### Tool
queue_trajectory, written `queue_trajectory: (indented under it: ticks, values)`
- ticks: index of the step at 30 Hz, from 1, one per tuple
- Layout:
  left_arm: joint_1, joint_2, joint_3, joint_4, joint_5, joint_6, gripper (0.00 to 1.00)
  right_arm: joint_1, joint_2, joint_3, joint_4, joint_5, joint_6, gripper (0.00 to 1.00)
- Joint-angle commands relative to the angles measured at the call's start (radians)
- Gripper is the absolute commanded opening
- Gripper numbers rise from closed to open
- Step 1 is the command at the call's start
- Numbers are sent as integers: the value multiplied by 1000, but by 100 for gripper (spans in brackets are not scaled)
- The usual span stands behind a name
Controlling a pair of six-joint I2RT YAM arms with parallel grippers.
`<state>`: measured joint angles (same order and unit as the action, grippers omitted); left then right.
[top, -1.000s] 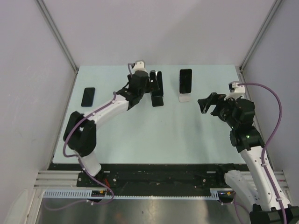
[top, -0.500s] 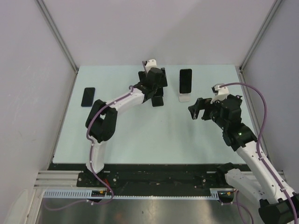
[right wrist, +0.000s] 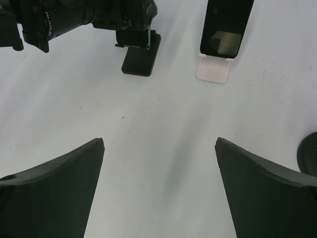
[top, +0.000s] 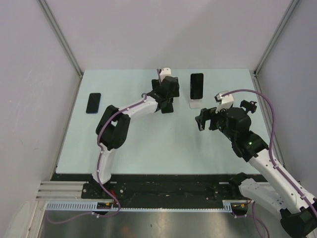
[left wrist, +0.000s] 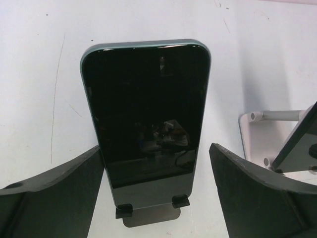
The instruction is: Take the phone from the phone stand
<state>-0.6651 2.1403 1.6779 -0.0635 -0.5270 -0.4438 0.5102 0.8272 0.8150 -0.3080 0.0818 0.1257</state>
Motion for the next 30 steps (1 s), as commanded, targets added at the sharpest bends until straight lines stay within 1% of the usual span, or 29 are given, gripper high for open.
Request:
queue_trajectory:
  ticks: [1,6,9,10,11,12,13,14,17,18,22,25,30]
  values:
    - [-13,16,28,22,-5,11,86,10,-2,-4,35,36,-26,100]
    - [-13,15,23,22,-4,8,75,8,0,-7,35,36,-24,100]
    - [-13,18,19,21,-8,11,75,8,0,-8,33,29,-23,100]
    - [-13,20,17,22,-8,13,73,8,0,-8,36,29,-21,100]
    - [-13,20,16,22,-8,14,69,8,0,-8,35,26,-23,100]
    - [-13,20,13,21,-10,13,69,8,0,-8,35,27,-23,100]
    - [-13,15,5,21,-11,13,73,10,0,-8,35,24,-23,100]
    - [-13,12,2,21,-13,11,81,10,-2,-8,35,26,-21,100]
    - [-13,15,-3,21,-21,11,92,10,-2,-10,35,24,-23,100]
    - [-14,16,-1,22,-25,13,93,11,-2,-11,37,22,-23,100]
    - [-13,26,-6,24,-27,11,94,11,0,-14,41,21,-21,100]
    - [-13,30,-9,21,-47,16,90,11,1,-16,44,22,-23,100]
    - [-13,26,-20,16,-57,24,80,14,1,-17,46,19,-23,100]
